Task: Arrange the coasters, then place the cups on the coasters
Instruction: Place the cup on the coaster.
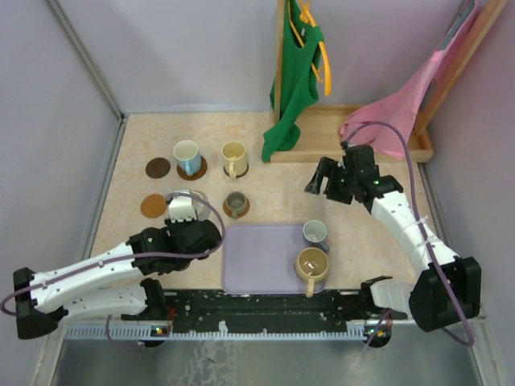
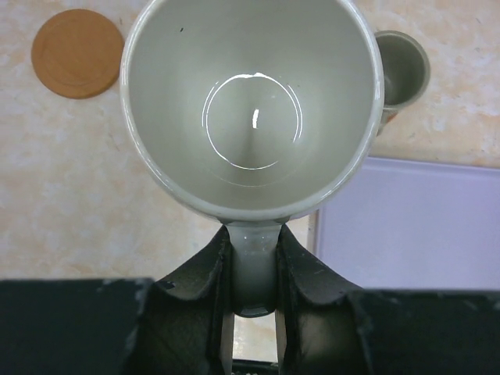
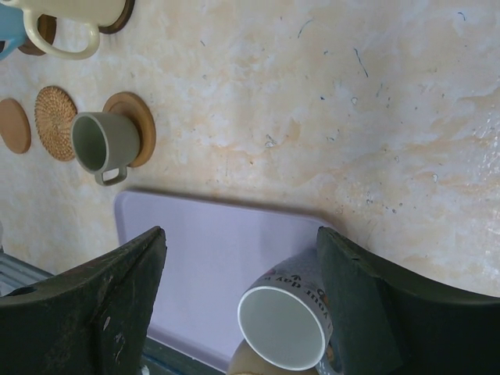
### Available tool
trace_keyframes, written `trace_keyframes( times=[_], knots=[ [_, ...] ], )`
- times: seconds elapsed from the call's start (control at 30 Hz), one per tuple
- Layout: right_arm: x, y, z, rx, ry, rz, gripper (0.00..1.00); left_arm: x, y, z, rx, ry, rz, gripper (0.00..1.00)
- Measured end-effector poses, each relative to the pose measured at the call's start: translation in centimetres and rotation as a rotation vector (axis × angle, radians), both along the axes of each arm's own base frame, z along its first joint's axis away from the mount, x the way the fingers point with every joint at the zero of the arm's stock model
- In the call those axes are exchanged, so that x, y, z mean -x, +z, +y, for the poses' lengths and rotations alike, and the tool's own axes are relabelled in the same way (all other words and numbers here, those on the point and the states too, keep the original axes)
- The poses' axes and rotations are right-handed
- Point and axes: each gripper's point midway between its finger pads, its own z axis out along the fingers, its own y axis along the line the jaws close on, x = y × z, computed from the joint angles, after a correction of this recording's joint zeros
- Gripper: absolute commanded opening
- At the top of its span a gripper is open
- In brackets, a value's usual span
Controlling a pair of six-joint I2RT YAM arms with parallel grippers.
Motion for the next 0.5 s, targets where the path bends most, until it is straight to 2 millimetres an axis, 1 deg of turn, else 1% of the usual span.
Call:
trace_keyframes(
  times=[0.1,0.33,0.4,0.5],
  knots=[
    [-0.2,0.1,0.1,-0.004,0.002,0.0,0.77,-0.6,-0.7,1.0,-0.014,0.016,0.0,0.0],
    [-0.8,0.6,0.4,-0.008,0.006,-0.004,0.77,-2.9,-3.4,3.8,-0.029,0.069,0.035,0.0],
    [-0.9,0.6,0.4,-0.008,0.006,-0.003,0.77,-3.6,-4.0,4.3,-0.036,0.073,0.041,0.0],
    [-1.0,0.7,0.4,-0.009,0.007,-0.006,0.77,-4.8,-3.9,4.4,-0.036,0.06,0.034,0.0]
  ],
)
